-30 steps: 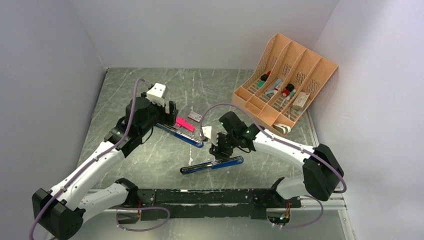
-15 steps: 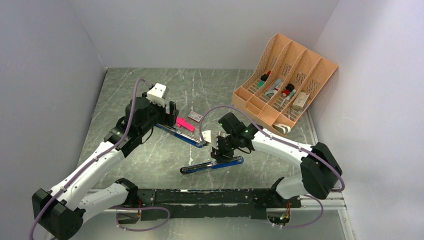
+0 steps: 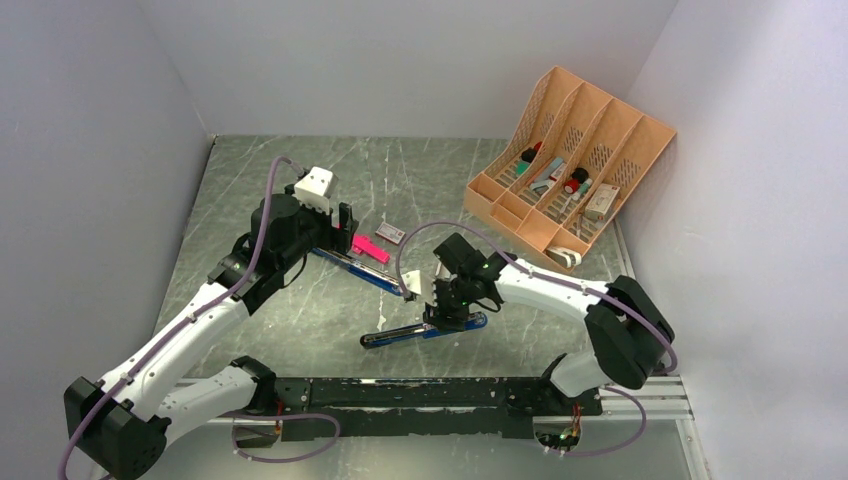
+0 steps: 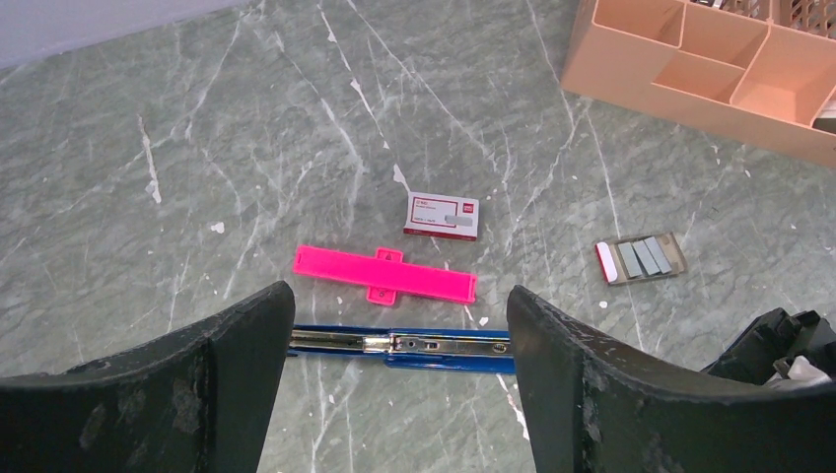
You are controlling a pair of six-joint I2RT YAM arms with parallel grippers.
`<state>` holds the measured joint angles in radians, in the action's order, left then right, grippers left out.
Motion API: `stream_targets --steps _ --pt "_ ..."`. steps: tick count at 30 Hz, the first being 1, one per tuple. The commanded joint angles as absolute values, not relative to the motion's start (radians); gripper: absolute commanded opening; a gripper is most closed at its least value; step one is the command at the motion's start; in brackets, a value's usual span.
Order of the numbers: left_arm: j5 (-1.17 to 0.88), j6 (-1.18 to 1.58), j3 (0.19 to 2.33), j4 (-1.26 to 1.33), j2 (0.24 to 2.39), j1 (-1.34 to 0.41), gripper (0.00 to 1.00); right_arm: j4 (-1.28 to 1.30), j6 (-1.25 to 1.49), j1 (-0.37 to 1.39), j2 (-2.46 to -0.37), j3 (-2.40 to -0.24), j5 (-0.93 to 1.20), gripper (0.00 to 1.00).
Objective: Load the staples into the stapler
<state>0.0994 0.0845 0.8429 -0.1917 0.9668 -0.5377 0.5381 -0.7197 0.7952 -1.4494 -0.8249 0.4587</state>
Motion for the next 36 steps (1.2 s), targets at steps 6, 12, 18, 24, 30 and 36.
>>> stream_targets --steps 6,12,18,24,30,36 --pt "0.065 0.077 0.862 -0.204 0.974 -0.526 0.82 0.506 -0.736 0.807 -1.477 -0.787 0.427 0.53" --pt "0.063 0.078 0.865 -0.209 0.973 -0.525 0.82 0.496 -0.728 0.809 -1.501 -0.783 0.408 0.45" --pt "0.064 0.080 0.865 -0.210 0.968 -0.523 0.81 0.469 -0.707 0.811 -1.499 -0.778 0.403 0.30" --pt "0.073 0.084 0.865 -0.216 0.958 -0.523 0.81 0.422 -0.638 0.830 -1.471 -0.757 0.380 0.06" --pt "0.096 0.091 0.865 -0.219 0.951 -0.519 0.81 0.210 -0.296 0.943 -1.518 -0.791 0.304 0.00" --pt "0.133 0.101 0.864 -0.221 0.937 -0.511 0.81 0.143 -0.187 1.103 -1.640 -0.879 0.113 0.00"
